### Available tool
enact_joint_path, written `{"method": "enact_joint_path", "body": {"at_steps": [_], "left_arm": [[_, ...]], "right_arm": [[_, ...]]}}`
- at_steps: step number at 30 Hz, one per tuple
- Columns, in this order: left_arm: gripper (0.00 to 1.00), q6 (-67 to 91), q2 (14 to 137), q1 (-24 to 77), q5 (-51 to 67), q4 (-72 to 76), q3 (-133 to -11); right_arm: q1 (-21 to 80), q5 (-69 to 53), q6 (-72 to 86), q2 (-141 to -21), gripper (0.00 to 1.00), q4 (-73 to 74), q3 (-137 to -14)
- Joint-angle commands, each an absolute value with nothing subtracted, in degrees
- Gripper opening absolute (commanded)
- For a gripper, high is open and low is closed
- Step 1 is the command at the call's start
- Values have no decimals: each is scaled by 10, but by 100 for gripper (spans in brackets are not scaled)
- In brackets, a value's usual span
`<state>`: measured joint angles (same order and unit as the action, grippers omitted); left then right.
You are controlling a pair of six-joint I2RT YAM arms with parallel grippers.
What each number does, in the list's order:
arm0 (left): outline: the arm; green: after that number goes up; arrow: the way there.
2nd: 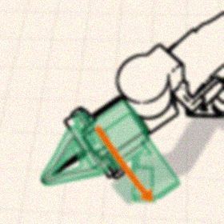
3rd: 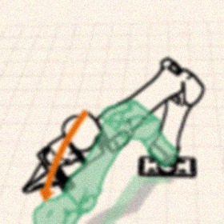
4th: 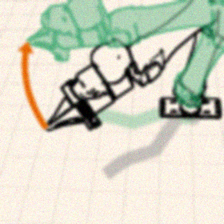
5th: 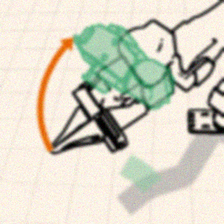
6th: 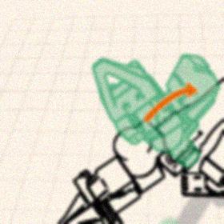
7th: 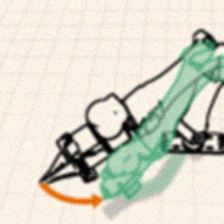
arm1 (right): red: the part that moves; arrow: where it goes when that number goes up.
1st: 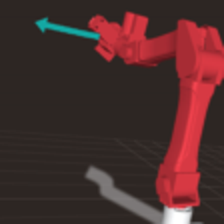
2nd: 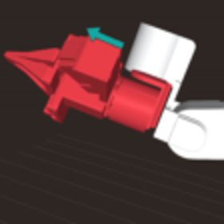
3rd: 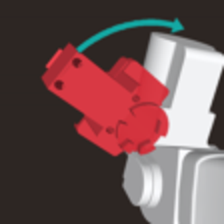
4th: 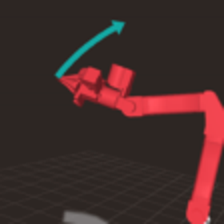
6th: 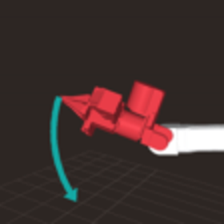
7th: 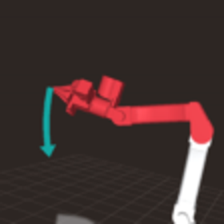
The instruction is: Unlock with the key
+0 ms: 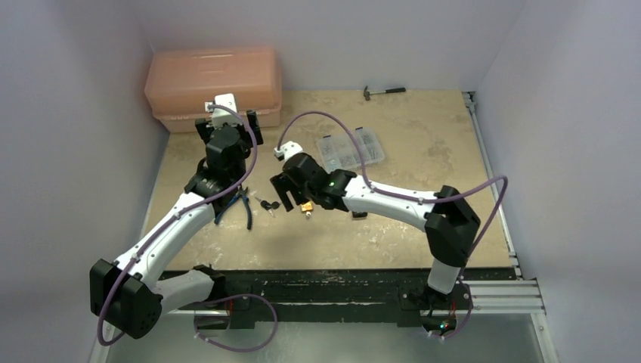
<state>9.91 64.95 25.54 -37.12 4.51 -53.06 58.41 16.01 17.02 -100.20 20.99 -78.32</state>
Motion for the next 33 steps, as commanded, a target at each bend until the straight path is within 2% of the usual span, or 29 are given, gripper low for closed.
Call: {"method": "enact_joint_path", "body": {"at_steps": [1, 7, 13, 18, 25, 33], "left_arm": [[88, 111, 619, 250, -413, 61, -544], [88, 111, 612, 246, -414, 62, -542], [88, 107, 612, 242, -397, 62, -542], [88, 107, 608, 238, -388, 65, -540], [88, 116, 608, 225, -377, 65, -540], [87, 121, 606, 218, -380, 64, -540]], "right_arm": [[610, 165, 150, -1043, 82, 139, -829], [635, 186, 136, -1135, 77, 117, -909], [648, 221, 131, -1226, 73, 162, -1018], [648, 211, 132, -1274, 62, 185, -1066], [650, 202, 135, -1316, 56, 202, -1091], [650, 208, 135, -1336, 56, 213, -1088]]}}
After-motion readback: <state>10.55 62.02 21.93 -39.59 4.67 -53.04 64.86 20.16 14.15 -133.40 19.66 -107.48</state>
